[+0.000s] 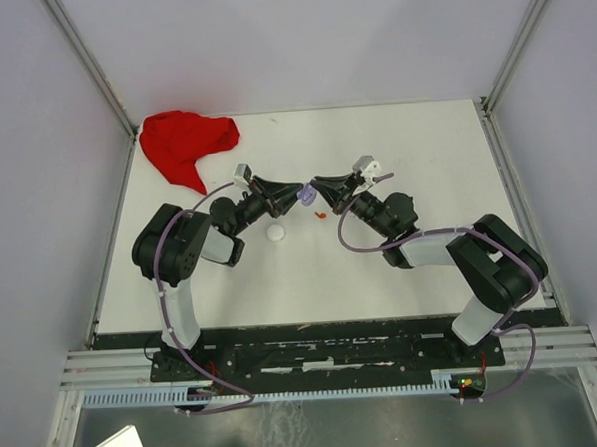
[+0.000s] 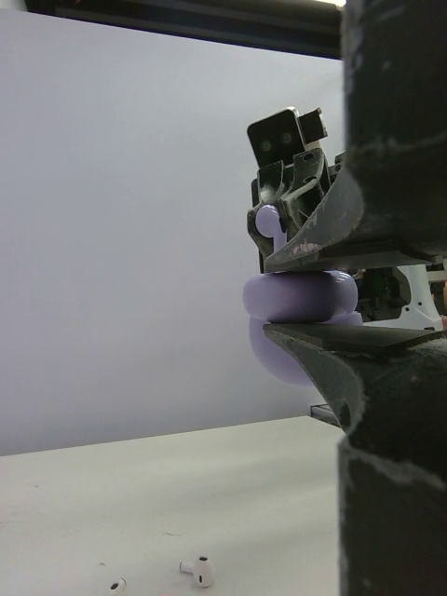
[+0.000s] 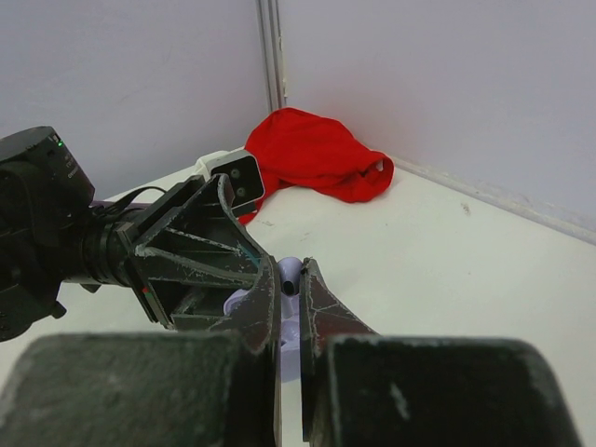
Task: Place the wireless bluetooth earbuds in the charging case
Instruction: Place the earbud in the charging case.
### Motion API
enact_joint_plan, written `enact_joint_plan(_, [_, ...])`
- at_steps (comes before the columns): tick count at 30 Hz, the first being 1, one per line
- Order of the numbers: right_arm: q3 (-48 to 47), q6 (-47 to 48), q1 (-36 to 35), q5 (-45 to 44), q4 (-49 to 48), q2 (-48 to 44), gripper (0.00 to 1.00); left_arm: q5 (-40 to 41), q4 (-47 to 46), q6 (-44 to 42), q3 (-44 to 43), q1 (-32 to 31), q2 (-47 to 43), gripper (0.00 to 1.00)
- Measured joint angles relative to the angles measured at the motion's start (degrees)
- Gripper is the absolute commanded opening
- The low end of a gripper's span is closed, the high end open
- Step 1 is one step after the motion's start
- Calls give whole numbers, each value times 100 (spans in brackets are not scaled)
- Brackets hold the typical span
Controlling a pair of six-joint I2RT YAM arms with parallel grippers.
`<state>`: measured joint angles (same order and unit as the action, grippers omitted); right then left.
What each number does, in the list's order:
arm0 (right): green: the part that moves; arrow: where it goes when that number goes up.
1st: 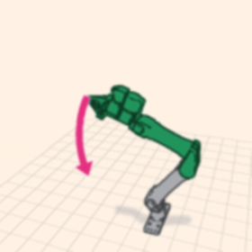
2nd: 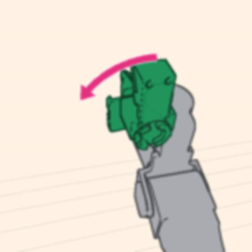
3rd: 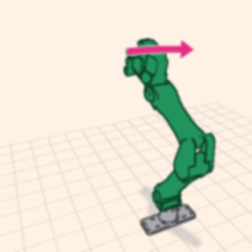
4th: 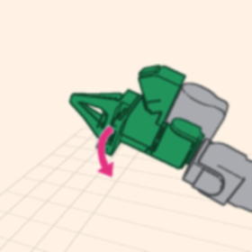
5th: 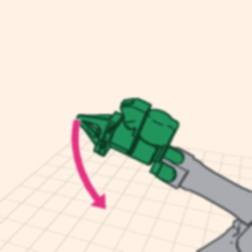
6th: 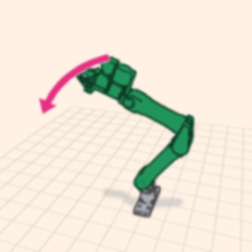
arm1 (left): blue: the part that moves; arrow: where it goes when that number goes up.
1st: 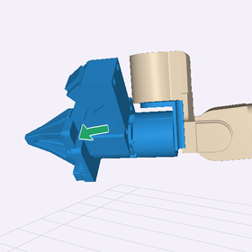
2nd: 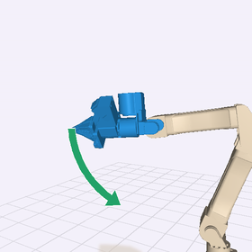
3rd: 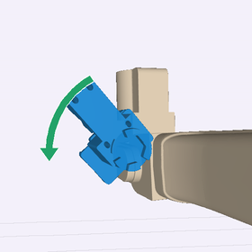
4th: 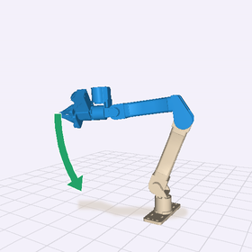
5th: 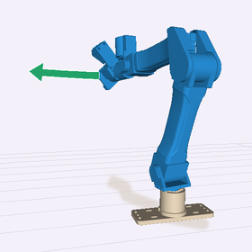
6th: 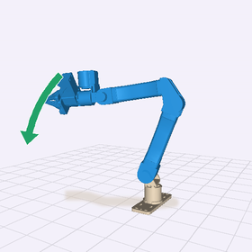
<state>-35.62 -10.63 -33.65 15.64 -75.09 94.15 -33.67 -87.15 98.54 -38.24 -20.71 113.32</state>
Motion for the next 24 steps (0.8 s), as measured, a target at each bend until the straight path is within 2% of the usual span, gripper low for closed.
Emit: enact_joint_plan(24, [175,0,-11,66,-149,164,2,-116,2,2,-85,-2,0,3])
